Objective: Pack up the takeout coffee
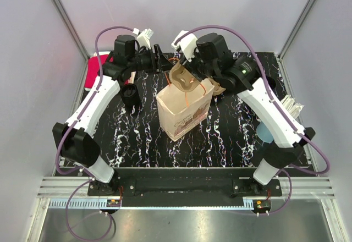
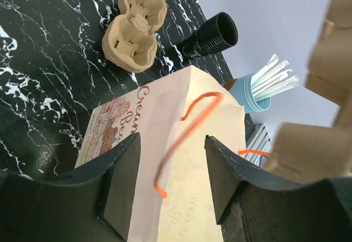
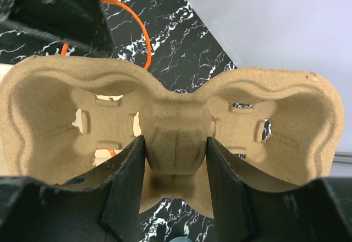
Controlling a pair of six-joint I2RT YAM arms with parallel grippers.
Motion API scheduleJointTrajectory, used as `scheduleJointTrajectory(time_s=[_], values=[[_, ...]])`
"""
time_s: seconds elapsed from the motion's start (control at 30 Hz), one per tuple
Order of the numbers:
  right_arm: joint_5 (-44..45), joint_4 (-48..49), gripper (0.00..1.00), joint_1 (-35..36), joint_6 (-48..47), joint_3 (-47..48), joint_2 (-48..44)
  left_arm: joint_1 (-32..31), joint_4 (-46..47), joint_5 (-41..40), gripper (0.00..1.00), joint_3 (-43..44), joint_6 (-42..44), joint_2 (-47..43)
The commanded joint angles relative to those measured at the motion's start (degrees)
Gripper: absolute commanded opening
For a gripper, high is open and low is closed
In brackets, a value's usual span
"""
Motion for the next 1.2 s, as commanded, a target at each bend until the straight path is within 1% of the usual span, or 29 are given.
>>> scheduleJointTrajectory(time_s=[0.0, 0.2, 0.37, 0.6, 0.87, 1.17], values=[[3.9, 2.8, 0.51, 0.4, 1.9, 5.6, 1.8, 0.0, 3.7, 2.2, 0.54, 1.1, 0.6, -1.5], [2.6, 2.8, 0.51, 0.5, 3.9, 9.4, 1.5, 0.1, 3.5, 0.6, 0.54, 1.0, 1.4, -1.6], [1.2, 2.5, 0.51, 0.4, 5.2, 9.7, 1.0, 0.4, 3.7, 0.0, 0.55, 1.4, 1.6, -1.6], [1.8, 1.9, 0.51, 0.5, 6.3, 3.4, 2.1, 1.3, 4.2, -1.6, 0.55, 1.9, 1.8, -1.4], [2.3, 0.4, 0.52, 1.7, 7.6, -1.2, 1.8, 1.4, 4.6, -2.7, 0.55, 2.6, 2.1, -1.0], [7.5, 3.3, 0.52, 4.0, 7.2, -8.4, 0.9, 1.5, 4.8, -3.4, 0.55, 2.4, 1.4, -0.8]])
